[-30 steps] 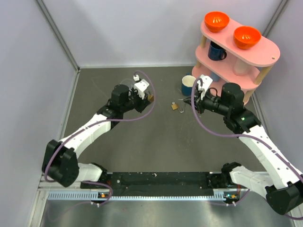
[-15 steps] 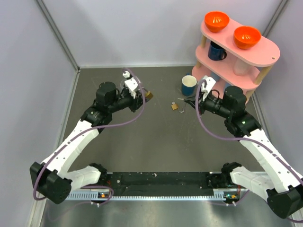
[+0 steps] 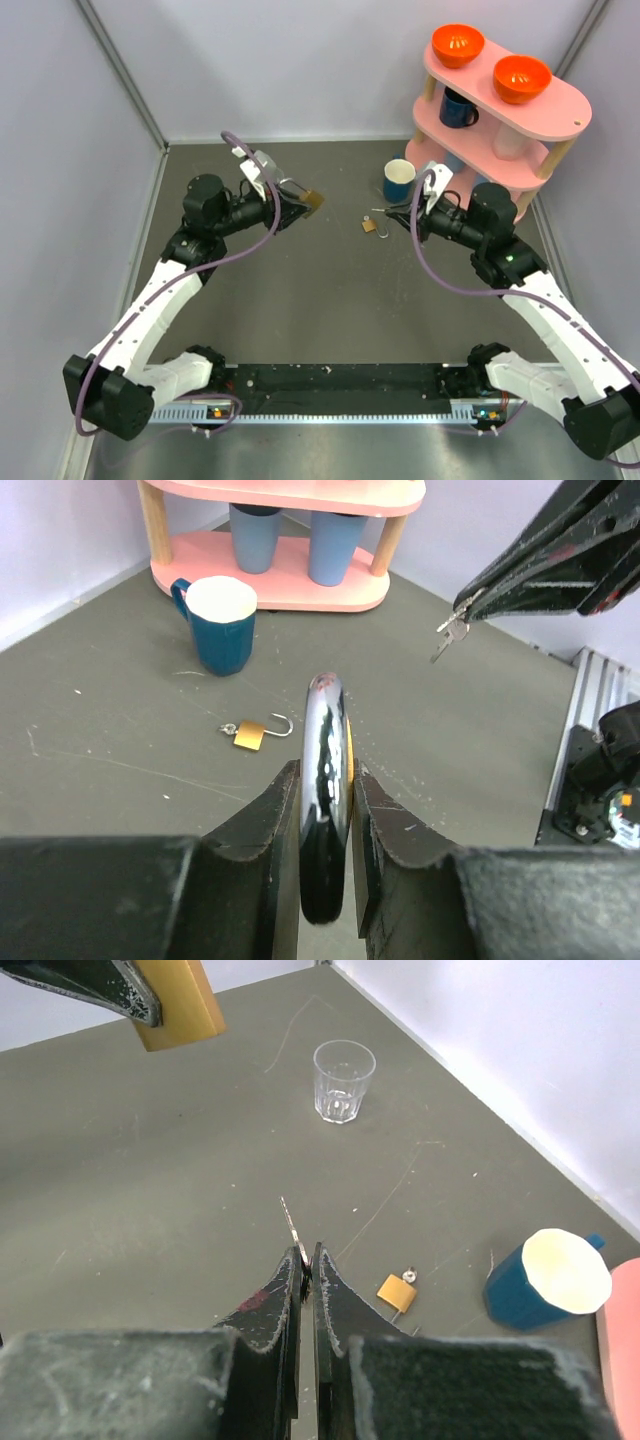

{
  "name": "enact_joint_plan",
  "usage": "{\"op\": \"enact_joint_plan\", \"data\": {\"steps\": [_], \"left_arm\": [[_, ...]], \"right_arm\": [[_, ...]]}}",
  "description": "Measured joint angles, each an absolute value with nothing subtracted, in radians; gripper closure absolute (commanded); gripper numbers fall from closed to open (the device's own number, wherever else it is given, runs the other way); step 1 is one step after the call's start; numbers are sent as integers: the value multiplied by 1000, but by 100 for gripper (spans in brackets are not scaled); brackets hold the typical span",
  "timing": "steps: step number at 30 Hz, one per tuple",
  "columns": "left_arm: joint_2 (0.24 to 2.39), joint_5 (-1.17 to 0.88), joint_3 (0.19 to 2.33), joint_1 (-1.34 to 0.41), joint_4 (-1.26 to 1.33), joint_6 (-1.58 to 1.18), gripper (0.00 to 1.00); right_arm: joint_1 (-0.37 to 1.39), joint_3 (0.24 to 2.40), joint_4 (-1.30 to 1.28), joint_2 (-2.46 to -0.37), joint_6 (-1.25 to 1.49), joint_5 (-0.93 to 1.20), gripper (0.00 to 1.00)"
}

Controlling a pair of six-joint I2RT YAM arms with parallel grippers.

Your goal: Unlock with the key

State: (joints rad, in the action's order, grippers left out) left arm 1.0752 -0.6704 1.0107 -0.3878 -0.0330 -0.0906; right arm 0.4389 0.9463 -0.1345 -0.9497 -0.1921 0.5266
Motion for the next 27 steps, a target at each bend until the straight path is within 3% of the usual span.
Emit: {"op": "enact_joint_plan", "data": {"steps": [27], "left_arm": [[1016, -794, 688, -230, 480, -534, 100]], "right_arm": [[437, 896, -20, -993, -36, 540, 100]]}}
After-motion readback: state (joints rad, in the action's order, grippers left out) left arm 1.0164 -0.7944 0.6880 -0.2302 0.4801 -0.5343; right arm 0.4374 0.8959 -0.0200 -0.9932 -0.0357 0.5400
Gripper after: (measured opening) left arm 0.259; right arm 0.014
